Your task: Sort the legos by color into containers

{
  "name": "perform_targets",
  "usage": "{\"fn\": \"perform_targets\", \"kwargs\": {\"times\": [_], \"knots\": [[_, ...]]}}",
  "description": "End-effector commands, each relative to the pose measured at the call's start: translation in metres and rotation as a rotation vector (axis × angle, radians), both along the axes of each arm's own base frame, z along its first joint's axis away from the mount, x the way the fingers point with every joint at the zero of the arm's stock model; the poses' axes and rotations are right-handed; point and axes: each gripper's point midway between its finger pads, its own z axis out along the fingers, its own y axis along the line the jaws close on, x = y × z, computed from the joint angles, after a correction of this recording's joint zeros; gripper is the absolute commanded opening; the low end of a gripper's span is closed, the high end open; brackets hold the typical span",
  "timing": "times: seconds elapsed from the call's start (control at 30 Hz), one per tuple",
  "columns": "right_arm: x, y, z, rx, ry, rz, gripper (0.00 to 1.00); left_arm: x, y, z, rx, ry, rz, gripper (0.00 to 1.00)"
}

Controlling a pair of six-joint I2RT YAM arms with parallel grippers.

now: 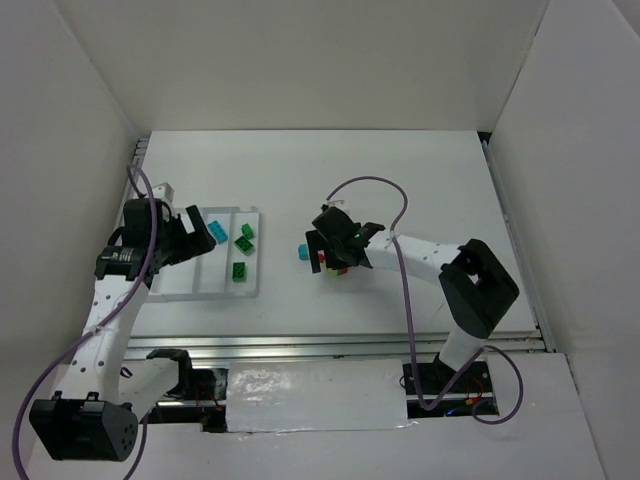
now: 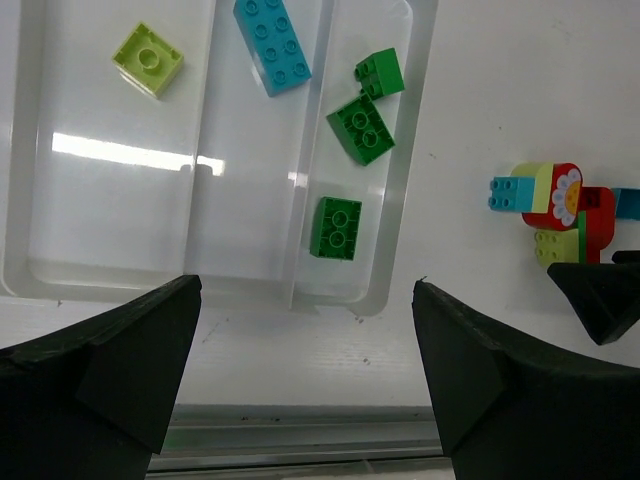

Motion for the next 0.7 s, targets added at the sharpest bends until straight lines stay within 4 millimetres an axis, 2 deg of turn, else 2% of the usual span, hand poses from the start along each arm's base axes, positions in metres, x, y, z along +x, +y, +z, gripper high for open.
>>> {"fn": "perform_targets", "kwargs": {"times": [0.0,0.1,0.23,0.47,0.57,0.67], "knots": [[0.013,0.010,0.009,0.031,-0.020,0.007,1.00,0.008,-0.007,0.013,0.002,-0.062,-0.058,0.99],[0.014,0.008,-0.006,0.008,0.001,-0.018,1.00,0.006,-0.015,0.014,0.002,-0.073,-0.086,1.00],[0.018,0.006,-0.012,0.005,-0.010,-0.047,0.98,0.005,-0.019,0.015,0.000,-0.080,-0.100,0.99],[0.026,0.010,-0.010,0.039,-0.055,-0.072,0.74,0.004,-0.031,0.010,0.000,-0.058,-0.139,1.00],[0.026,0.008,-0.012,0.025,-0.055,-0.072,0.67,0.003,-0.031,0.011,0.005,-0.061,-0.139,0.99],[0.025,0.006,-0.018,0.007,-0.044,-0.073,0.67,0.004,-0.031,0.011,0.006,-0.061,-0.137,0.99]]}}
